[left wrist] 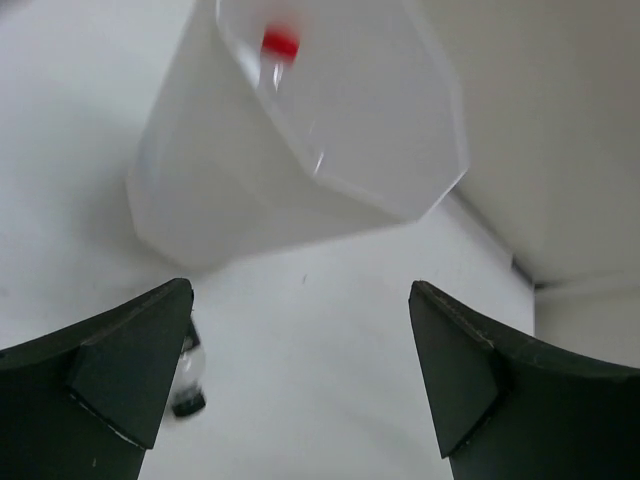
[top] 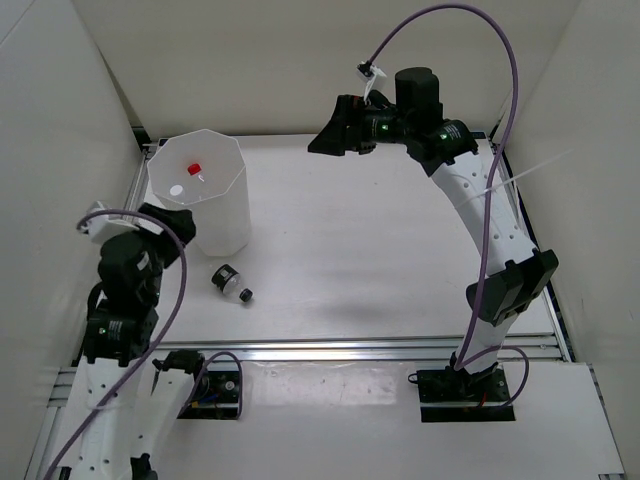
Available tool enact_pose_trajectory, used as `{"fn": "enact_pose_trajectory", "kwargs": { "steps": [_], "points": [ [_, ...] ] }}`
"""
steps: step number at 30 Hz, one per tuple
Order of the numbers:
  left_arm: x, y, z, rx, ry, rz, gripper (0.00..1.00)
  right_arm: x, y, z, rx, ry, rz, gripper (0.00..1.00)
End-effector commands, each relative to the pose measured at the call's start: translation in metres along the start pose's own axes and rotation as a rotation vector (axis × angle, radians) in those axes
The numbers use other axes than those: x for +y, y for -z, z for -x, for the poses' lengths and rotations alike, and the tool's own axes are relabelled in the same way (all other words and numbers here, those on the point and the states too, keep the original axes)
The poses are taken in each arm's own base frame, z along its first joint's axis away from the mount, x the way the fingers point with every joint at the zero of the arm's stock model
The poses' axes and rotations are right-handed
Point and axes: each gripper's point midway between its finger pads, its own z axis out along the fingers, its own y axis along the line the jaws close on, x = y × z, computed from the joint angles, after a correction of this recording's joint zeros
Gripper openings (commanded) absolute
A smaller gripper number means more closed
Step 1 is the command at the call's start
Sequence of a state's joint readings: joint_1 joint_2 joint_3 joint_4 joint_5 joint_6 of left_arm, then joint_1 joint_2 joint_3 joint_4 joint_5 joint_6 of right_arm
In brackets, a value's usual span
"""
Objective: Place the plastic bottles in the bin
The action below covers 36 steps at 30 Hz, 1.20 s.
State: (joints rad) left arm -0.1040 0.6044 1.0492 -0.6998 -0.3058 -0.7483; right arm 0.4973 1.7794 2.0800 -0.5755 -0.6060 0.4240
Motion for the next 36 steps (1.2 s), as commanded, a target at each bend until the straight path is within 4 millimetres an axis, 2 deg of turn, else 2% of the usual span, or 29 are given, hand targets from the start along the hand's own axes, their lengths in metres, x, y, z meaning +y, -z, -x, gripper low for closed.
{"fn": "enact_pose_trajectory", "kwargs": {
  "steps": [1, 2, 3, 5, 6, 9, 10, 13, 15, 16, 18, 19, 24, 29, 31, 32, 34, 36],
  "points": [
    [0.013, -0.014, -0.094, 0.327, 0.035, -0.032, 1.00, 0.014, 0.009, 0.009, -0.027, 0.055, 0.044, 1.00],
    [0.014, -0.011, -0.110, 0.393, 0.025, -0.058, 1.00, 0.014, 0.009, 0.009, -0.027, 0.055, 0.044, 1.00],
    [0.025, -0.015, -0.134, 0.457, 0.022, -0.046, 1.00, 0.015, 0.009, 0.008, -0.024, 0.055, 0.052, 1.00],
    [0.026, -0.017, -0.157, 0.528, 0.058, -0.078, 1.00, 0.015, 0.009, 0.008, -0.024, 0.055, 0.052, 1.00],
    [0.043, -0.020, -0.177, 0.573, 0.060, -0.042, 1.00, 0.017, 0.009, 0.007, -0.019, 0.056, 0.062, 1.00],
    [0.059, -0.027, -0.189, 0.580, 0.076, -0.002, 1.00, 0.016, 0.010, 0.005, -0.012, 0.058, 0.059, 1.00],
    [0.070, -0.027, -0.201, 0.609, 0.063, 0.026, 1.00, 0.012, 0.011, 0.007, -0.017, 0.065, 0.051, 1.00],
    [0.091, -0.032, -0.215, 0.636, 0.058, 0.087, 1.00, 0.010, 0.017, 0.004, -0.010, 0.063, 0.047, 1.00],
    [0.101, -0.035, -0.220, 0.643, 0.045, 0.116, 1.00, 0.003, 0.024, 0.006, -0.017, 0.054, 0.035, 1.00],
    [0.106, -0.037, -0.219, 0.636, 0.037, 0.136, 1.00, 0.006, 0.027, 0.008, -0.023, 0.060, 0.037, 1.00],
    [0.116, -0.040, -0.231, 0.661, 0.035, 0.162, 1.00, -0.006, 0.029, 0.006, -0.018, 0.040, 0.022, 1.00],
    [0.119, -0.043, -0.230, 0.657, 0.042, 0.175, 1.00, -0.001, 0.033, 0.007, -0.022, 0.047, 0.033, 1.00],
    [0.140, -0.049, -0.251, 0.726, 0.022, 0.249, 1.00, -0.011, 0.045, 0.013, -0.037, 0.018, 0.023, 1.00],
    [0.135, -0.065, -0.244, 0.695, 0.007, 0.245, 0.99, -0.016, 0.049, 0.012, -0.033, -0.012, 0.024, 1.00],
    [0.134, -0.067, -0.243, 0.697, 0.007, 0.246, 0.93, -0.016, 0.048, 0.012, -0.033, -0.012, 0.024, 1.00],
    [0.134, -0.067, -0.243, 0.697, 0.007, 0.246, 0.86, -0.019, 0.051, 0.014, -0.038, -0.014, 0.017, 1.00],
    [0.133, -0.065, -0.243, 0.694, 0.010, 0.231, 0.65, -0.020, 0.050, 0.011, -0.029, -0.021, 0.023, 1.00],
    [0.130, -0.062, -0.242, 0.690, 0.006, 0.207, 0.62, -0.020, 0.050, 0.011, -0.029, -0.021, 0.023, 1.00]
  ]
}}
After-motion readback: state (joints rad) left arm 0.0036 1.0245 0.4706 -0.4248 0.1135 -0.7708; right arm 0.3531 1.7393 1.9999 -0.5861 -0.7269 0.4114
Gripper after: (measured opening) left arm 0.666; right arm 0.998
